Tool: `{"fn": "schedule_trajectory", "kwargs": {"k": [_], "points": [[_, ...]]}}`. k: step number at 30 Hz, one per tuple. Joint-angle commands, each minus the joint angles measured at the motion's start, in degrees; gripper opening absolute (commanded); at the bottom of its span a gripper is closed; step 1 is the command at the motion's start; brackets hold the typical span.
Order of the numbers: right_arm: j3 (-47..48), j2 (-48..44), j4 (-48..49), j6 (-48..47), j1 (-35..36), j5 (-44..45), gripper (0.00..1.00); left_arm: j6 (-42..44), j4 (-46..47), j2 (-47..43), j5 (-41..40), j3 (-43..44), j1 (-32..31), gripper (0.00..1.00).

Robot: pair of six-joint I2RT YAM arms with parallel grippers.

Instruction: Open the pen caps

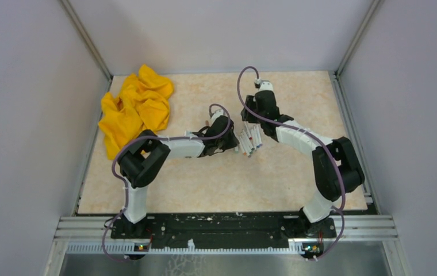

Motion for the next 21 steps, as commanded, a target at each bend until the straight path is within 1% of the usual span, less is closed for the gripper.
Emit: {"fn": "schedule_trajectory", "kwargs": {"k": [1, 4, 7, 10, 15, 17, 21], "points": [[-0.3, -4.4, 1.9, 0.1, -0.1, 0.4, 0.38, -2.3, 0.7, 0.0, 1.3, 1.2, -0.6, 0.32], [-0.3, -4.8, 1.7, -0.1, -0.1, -0.2, 0.38, -2.6, 0.9, -1.6, -0.1, -0.4, -0.7, 0.4], [-0.1, -5.1, 1.3, -0.3, -0.1, -0.4, 0.38, -2.2, 1.0, -3.7, -1.6, -1.5, -0.8, 0.44], [-0.1, -5.7, 1.0, -0.3, -0.1, -0.4, 0.38, -0.7, -0.3, -6.4, -3.8, -2.1, -0.8, 0.45], [0.3, -6.3, 0.5, -0.6, 0.0, -2.1, 0.39, 2.8, -5.7, -13.0, -11.5, -4.5, -0.8, 0.46], [1.1, -6.1, -0.1, -0.6, 0.6, -2.9, 0.39, 3.4, -10.2, -16.4, -14.8, -5.7, -0.8, 0.46], [3.5, -4.7, -2.0, -1.4, 3.0, -3.0, 0.39, 3.5, -15.2, -22.8, -21.4, -9.7, -0.8, 0.46]]}}
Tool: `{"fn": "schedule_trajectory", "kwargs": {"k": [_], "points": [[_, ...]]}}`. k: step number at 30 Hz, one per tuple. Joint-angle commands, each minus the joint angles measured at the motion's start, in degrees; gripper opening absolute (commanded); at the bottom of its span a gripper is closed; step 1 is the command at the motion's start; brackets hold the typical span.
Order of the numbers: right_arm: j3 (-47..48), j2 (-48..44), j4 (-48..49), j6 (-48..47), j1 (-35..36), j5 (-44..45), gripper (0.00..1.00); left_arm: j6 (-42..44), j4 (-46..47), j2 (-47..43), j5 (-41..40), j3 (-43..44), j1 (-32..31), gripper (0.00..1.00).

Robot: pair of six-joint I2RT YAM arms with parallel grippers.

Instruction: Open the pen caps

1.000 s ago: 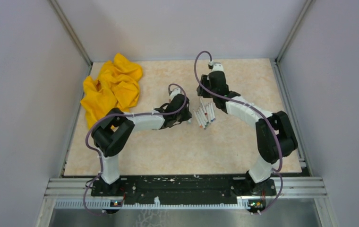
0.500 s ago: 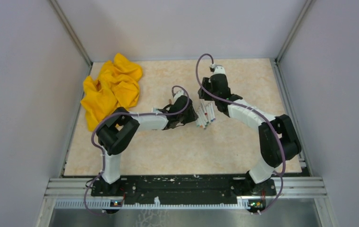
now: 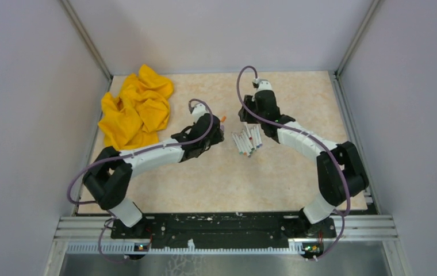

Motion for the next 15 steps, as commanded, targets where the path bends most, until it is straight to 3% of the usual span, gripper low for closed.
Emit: {"fn": "schedule_trajectory", "kwargs": {"k": [1, 10, 15], "points": [[5.3, -0.8, -1.2, -1.3, 3.1, -1.3, 0.39, 0.9, -8.2, -7.7, -10.2, -5.1, -0.3, 0.46], [17.1, 10.5, -8.7, -1.1, 12.6, 0.0, 0.39, -6.0, -14.4, -27.7, -18.2, -17.4, -0.5, 0.46], [22.2, 16.1, -10.9, 0.0, 16.2, 1.6, 0.39, -5.1, -16.6, -29.7, -20.7, -18.7, -0.4, 0.46]]}}
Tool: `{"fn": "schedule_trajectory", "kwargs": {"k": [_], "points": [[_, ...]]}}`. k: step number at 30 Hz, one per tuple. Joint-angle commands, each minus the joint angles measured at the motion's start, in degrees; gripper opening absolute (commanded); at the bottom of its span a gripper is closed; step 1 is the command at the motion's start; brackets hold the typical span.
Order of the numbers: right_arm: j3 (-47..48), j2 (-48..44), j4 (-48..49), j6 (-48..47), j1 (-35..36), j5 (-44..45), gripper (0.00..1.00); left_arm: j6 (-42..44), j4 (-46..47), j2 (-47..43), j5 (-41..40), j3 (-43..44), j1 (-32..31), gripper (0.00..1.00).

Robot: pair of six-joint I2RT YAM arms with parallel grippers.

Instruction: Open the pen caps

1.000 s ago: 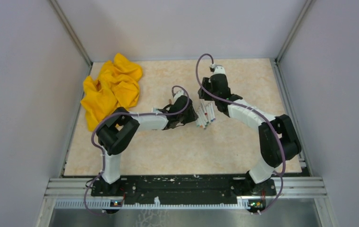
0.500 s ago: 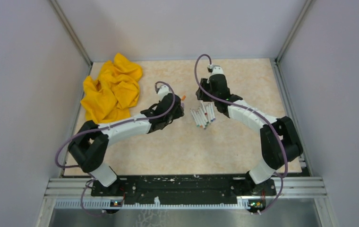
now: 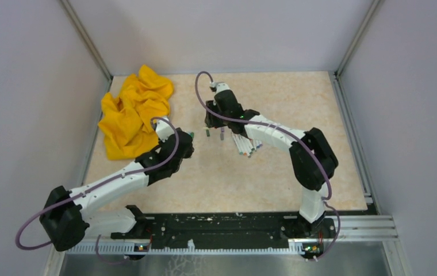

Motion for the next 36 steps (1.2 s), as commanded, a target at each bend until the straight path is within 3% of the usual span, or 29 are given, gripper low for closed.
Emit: {"fn": "schedule_trajectory", "kwargs": {"k": [1, 6, 14, 36], "points": [[4.2, 2.6, -2.2, 1.4, 2.6, 2.5, 0.39, 0.2, -3.4, 1.0, -3.9, -0.4, -0.3, 0.47], [-0.9, -2.8, 0.9, 3.0, 2.3, 7.4, 0.4, 3.6, -1.0, 8.7, -2.2, 1.0, -0.2, 0.46], [-5.2, -7.1, 2.1, 2.0, 0.4, 7.5, 0.4, 6.5, 2.8, 18.9, 2.0, 4.4, 2.2, 0.43], [-10.9, -9.2, 6.2, 2.0, -2.9, 4.5, 0.4, 10.7, 7.4, 27.6, 6.0, 7.8, 6.5, 0.41]]}}
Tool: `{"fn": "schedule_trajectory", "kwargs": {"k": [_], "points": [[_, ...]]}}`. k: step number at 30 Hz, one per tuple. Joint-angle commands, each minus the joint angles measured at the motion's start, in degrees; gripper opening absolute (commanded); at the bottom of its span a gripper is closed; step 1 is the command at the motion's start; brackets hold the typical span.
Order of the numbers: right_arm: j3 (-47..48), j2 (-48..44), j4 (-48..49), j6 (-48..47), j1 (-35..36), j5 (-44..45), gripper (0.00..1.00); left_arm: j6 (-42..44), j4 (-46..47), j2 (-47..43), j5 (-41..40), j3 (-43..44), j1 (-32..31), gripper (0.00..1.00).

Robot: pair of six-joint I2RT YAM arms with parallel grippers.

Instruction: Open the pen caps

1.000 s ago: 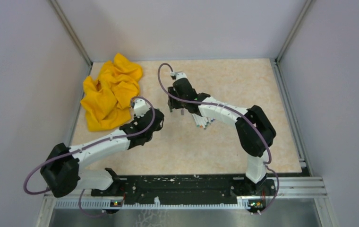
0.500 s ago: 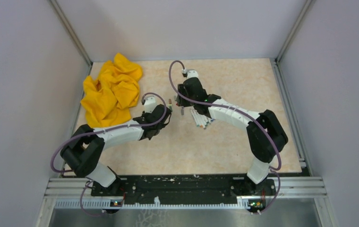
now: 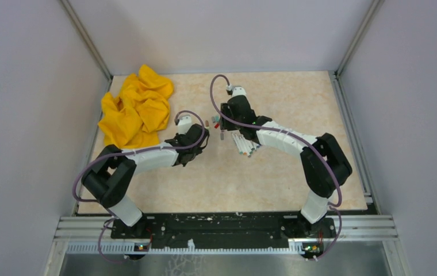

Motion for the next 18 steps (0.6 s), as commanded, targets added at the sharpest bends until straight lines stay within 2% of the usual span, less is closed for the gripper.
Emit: {"fn": "schedule_trajectory", "kwargs": {"k": [1, 18], "points": [[-0.5, -3.6, 2.7, 0.0, -0.6, -0.8, 0.4, 0.8, 1.6, 0.8, 1.0, 1.3, 0.6, 0.41], [-2.3, -4.0, 4.7, 0.2, -1.4, -1.0, 0.4, 0.2, 2.5, 3.1, 4.2, 0.4, 1.8, 0.4]]}}
